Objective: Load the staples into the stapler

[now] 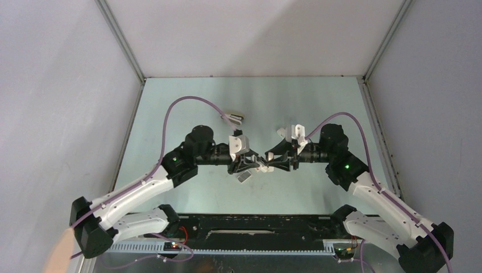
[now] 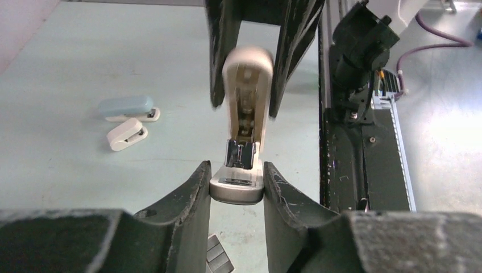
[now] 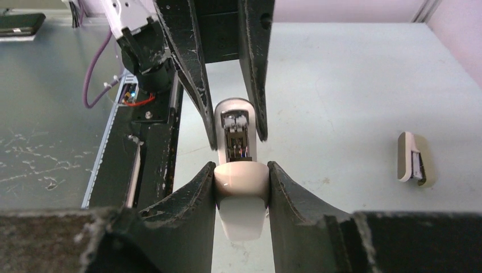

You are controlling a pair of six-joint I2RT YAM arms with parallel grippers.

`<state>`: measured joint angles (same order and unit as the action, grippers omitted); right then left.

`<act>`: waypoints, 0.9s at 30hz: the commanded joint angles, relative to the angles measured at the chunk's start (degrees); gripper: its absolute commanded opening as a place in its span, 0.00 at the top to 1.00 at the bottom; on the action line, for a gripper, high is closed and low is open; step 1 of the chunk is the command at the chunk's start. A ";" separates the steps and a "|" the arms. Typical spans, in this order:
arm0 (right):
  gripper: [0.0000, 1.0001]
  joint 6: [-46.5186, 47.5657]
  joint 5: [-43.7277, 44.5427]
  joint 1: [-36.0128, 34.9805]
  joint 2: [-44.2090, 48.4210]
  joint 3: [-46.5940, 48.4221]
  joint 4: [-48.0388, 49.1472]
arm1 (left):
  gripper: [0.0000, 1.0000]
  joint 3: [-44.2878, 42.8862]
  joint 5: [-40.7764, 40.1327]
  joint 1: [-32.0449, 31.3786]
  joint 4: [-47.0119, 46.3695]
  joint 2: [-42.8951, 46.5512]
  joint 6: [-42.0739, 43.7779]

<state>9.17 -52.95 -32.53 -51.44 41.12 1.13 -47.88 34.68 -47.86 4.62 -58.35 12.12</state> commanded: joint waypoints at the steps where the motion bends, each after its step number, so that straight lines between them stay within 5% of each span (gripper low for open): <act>1: 1.00 -7.58 -5.52 4.80 2.26 3.35 9.77 | 1.00 6.23 -2.12 3.77 -11.15 7.16 -9.35; 9: 1.00 -27.53 -6.33 10.65 4.09 -0.23 32.89 | 1.00 17.72 -6.94 5.35 -27.88 15.96 -23.87; 16: 1.00 -44.54 2.17 14.62 5.17 -5.66 54.23 | 1.00 30.77 -16.91 5.40 -47.97 21.78 -37.58; 27: 1.00 -53.30 5.57 15.31 4.30 -7.81 66.89 | 1.00 37.46 -18.13 3.39 -69.31 12.75 -49.84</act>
<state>-41.32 -56.69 -19.62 -48.12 31.51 54.22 -13.56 21.52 -44.84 -56.29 -43.03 -33.08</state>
